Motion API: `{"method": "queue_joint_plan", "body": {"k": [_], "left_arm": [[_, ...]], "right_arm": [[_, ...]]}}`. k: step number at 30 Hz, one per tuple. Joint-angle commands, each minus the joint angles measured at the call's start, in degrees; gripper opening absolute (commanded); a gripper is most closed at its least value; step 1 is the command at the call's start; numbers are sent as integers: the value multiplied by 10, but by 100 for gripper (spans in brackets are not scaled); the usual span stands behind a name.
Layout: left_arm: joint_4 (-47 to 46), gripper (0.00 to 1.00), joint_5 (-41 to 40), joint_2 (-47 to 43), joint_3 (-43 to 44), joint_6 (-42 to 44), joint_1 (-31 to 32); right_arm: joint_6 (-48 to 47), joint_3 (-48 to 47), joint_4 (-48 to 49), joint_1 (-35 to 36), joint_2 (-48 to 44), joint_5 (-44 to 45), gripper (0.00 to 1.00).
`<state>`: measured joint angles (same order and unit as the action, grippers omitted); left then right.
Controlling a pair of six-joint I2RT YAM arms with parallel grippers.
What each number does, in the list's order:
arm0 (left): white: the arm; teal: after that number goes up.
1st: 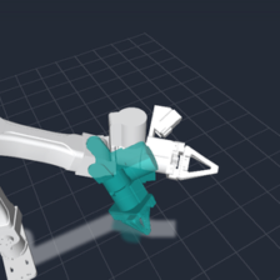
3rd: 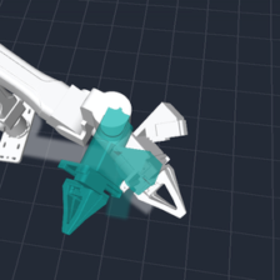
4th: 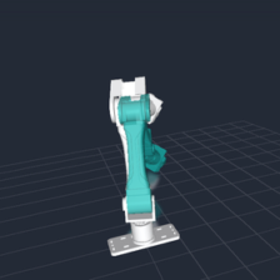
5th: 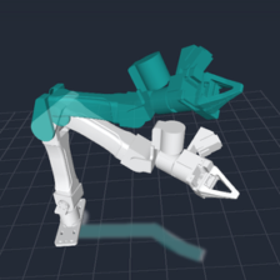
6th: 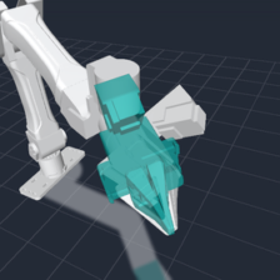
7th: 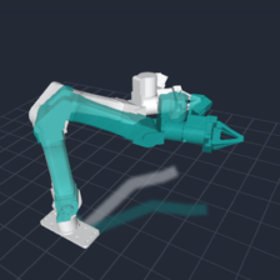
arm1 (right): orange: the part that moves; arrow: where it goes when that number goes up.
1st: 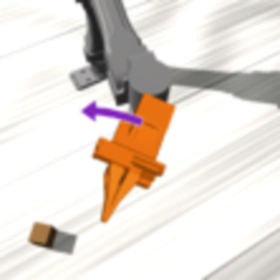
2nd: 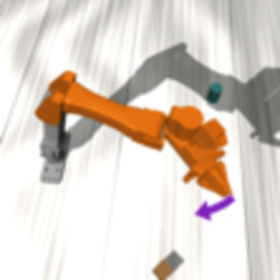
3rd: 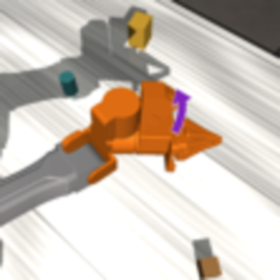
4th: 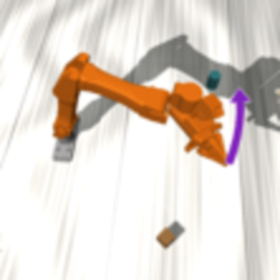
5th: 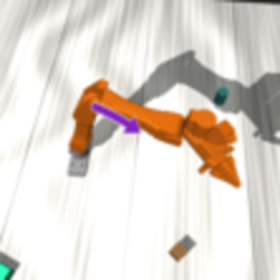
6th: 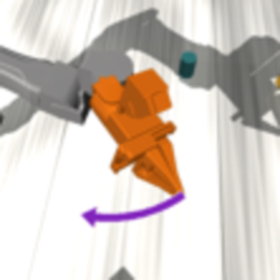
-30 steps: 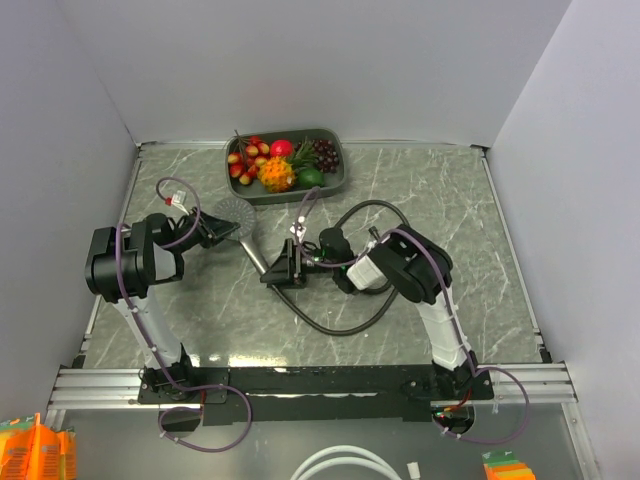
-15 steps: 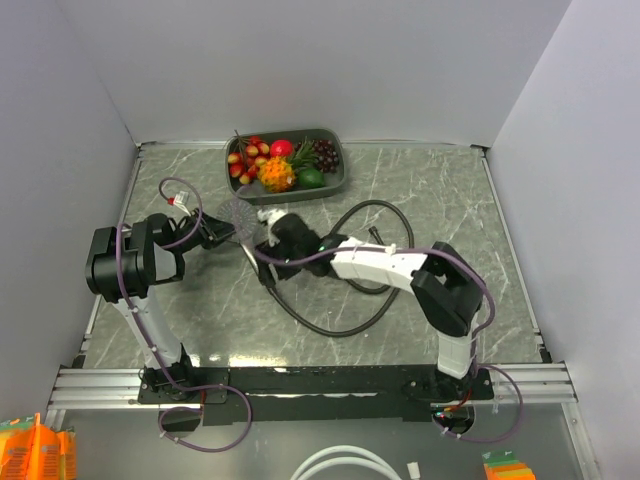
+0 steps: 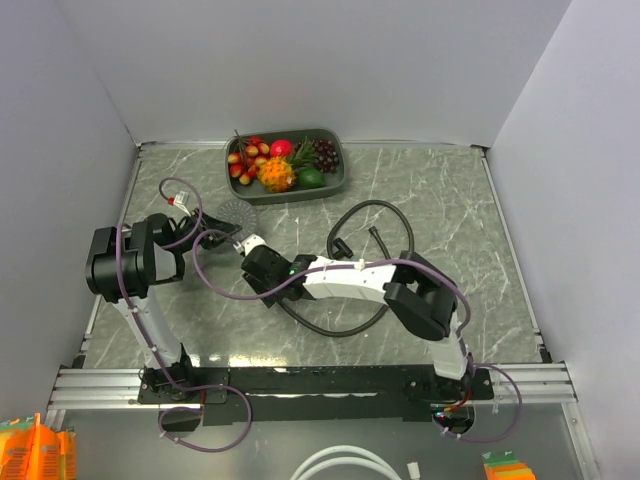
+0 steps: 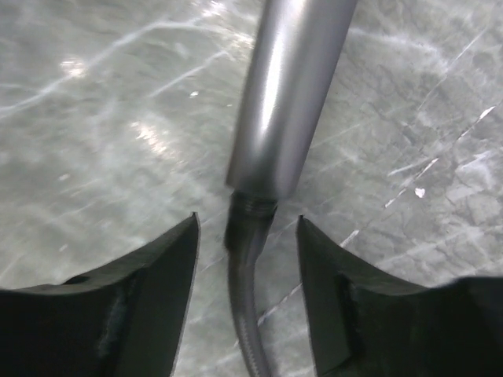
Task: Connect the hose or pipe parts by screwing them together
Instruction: Install the bathroom fixture on the pipeline.
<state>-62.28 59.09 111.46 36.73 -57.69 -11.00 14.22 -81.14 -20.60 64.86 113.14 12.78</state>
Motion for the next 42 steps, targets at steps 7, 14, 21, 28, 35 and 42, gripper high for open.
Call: {"method": "queue_joint_plan", "body": {"k": [7, 14, 21, 28, 35, 42], "left_arm": [[-39, 1, 23, -28, -3, 2, 0], [-57, 1, 31, -27, -7, -9, 0], [-64, 1, 33, -39, -12, -7, 3], [-45, 1, 26, -45, -14, 3, 5], [123, 1, -29, -102, 0, 105, 6], [448, 1, -63, -193, 65, 279, 11]], "right_arm": [[23, -30, 60, -6, 27, 25, 31], [102, 93, 229, -61, -65, -149, 3], [239, 187, 458, -161, -71, -429, 0], [395, 217, 644, -207, -9, -564, 27], [232, 200, 368, -207, -87, -436, 99], [102, 187, 132, -207, -265, -233, 100]]}}
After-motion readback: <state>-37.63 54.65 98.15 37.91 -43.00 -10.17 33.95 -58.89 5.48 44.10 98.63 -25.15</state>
